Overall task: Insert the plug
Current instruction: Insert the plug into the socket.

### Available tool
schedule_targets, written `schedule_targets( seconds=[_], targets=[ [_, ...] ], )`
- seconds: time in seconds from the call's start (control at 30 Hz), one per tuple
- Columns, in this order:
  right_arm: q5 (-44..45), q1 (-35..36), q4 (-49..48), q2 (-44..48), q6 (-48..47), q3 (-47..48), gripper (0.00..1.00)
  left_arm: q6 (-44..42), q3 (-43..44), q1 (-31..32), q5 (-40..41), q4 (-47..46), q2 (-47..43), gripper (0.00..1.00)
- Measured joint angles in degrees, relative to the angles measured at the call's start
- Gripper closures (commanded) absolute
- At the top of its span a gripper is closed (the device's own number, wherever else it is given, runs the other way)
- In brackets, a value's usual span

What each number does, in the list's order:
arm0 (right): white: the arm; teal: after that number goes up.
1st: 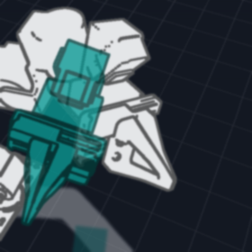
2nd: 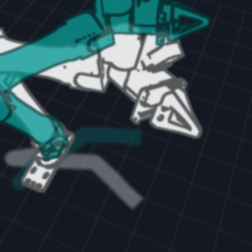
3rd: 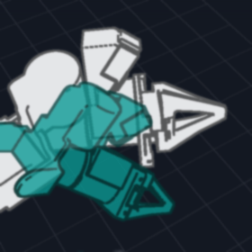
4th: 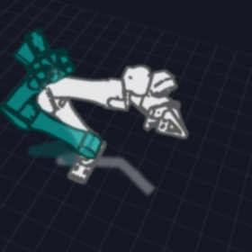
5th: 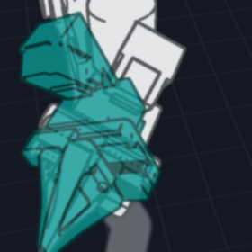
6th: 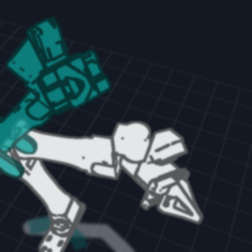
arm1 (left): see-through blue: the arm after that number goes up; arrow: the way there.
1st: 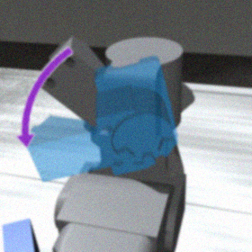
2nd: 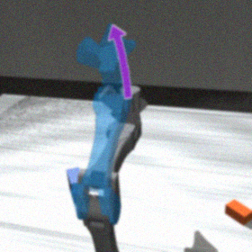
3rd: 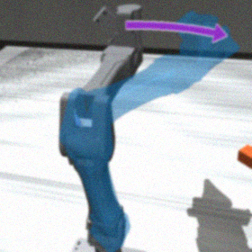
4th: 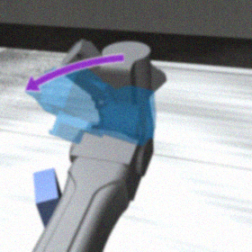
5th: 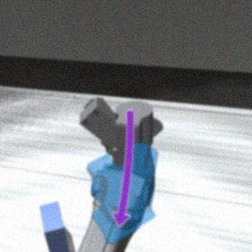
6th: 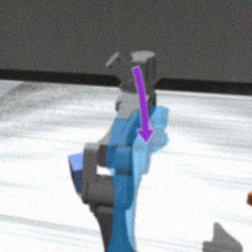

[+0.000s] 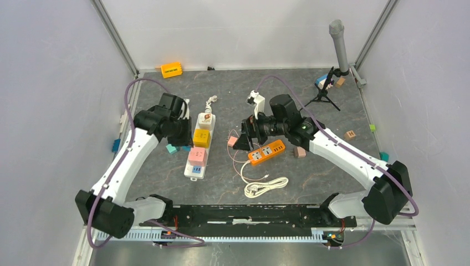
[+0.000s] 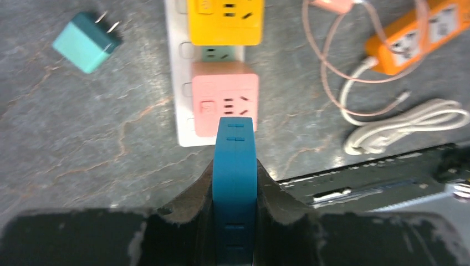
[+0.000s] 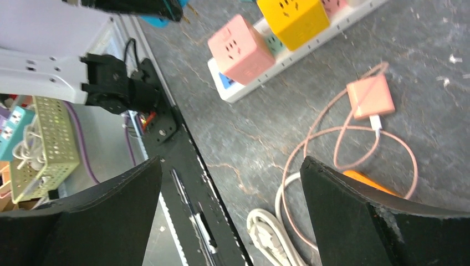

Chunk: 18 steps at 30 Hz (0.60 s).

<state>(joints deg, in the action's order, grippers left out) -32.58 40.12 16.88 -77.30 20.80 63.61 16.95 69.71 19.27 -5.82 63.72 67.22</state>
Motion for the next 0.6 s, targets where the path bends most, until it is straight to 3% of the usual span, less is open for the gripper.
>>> schedule_targets(
  seconds=[0.23, 0.6],
  targets=[
    [3.2, 0.0, 3.3, 0.0, -2.7, -2.9, 0.02, -1.0, 0.0, 3.0, 8.6, 1.1, 6.6, 0.98],
    [7.7, 0.0, 7.3, 0.0, -5.5, -5.7, 0.02, -0.9, -2.2, 7.1, 11.3, -0.6, 11.8, 0.98]
  ],
)
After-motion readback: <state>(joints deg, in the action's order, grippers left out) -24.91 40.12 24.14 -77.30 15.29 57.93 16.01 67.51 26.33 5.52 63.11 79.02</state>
